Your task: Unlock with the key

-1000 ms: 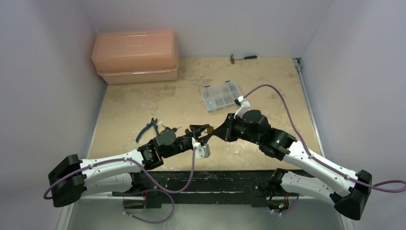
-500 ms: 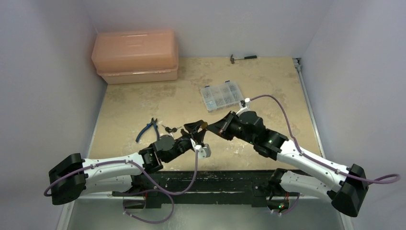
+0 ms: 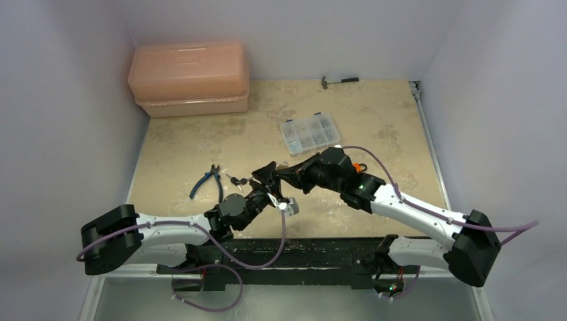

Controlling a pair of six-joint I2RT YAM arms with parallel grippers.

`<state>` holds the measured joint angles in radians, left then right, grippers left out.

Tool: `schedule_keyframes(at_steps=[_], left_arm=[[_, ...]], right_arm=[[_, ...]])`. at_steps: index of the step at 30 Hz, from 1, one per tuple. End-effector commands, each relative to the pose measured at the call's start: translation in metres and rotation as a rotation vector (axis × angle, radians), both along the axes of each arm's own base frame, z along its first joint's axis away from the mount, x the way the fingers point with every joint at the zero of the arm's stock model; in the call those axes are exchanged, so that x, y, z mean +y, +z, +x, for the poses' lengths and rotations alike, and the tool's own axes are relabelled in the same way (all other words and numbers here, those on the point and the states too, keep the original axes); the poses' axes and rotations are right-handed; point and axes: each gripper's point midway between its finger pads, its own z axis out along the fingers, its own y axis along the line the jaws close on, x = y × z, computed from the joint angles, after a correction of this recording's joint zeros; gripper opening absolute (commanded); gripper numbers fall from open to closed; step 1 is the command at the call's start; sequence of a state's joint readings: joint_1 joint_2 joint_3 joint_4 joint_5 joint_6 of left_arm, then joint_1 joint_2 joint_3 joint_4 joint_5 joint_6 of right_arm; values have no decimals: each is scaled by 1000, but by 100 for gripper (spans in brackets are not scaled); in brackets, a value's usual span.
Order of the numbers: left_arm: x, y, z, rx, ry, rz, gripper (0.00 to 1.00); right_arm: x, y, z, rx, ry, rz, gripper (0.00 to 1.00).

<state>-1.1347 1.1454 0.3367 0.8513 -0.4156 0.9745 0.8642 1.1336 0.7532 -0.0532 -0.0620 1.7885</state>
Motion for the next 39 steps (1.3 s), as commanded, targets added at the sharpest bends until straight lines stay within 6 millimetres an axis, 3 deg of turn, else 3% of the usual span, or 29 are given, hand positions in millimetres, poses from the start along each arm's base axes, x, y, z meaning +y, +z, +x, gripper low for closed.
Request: schedule_keyframes(at_steps=[1,6,13,15,17,18,21,25,27,31,32,35,39], left_arm=[[37,99,7,-231,175,-331,0],[32,95,5,-217,150,-311,0],[13,86,-5,-160,13,-249,0],[5,82,-11,-136,-46,-230,0],[-5,77,-18,-109,-115,-205,0],[-11,74,-22,-89,-154,-192,0],[-31,59,-34,13,-296,-149,0],[-53,34,-50,161,-453,-62,0],[-57,29,-52,180,-475,-47,0],[-57,30,-49,186,-467,-55,0],[-55,32,-47,191,-460,-66,0],[-49,36,-35,223,-413,-103,0],[-32,50,-14,228,-312,-206,12]], right_arm=[[10,-42,-45,330,133,-77,0],[12,-34,-29,253,105,-129,0],[-33,-45,-22,131,-5,-290,1],[-48,-42,-18,50,-36,-317,26],[-63,-31,-17,-52,-49,-340,63],[-70,-24,-17,-110,-48,-361,75],[-95,-1,-15,-291,-54,-434,93],[-122,30,-24,-538,-1,-531,95],[-138,34,-30,-596,22,-592,95],[-150,29,-36,-634,63,-666,95],[-145,28,-37,-651,92,-658,95],[-129,-2,-37,-604,188,-692,94],[-101,-37,-36,-598,339,-708,93]])
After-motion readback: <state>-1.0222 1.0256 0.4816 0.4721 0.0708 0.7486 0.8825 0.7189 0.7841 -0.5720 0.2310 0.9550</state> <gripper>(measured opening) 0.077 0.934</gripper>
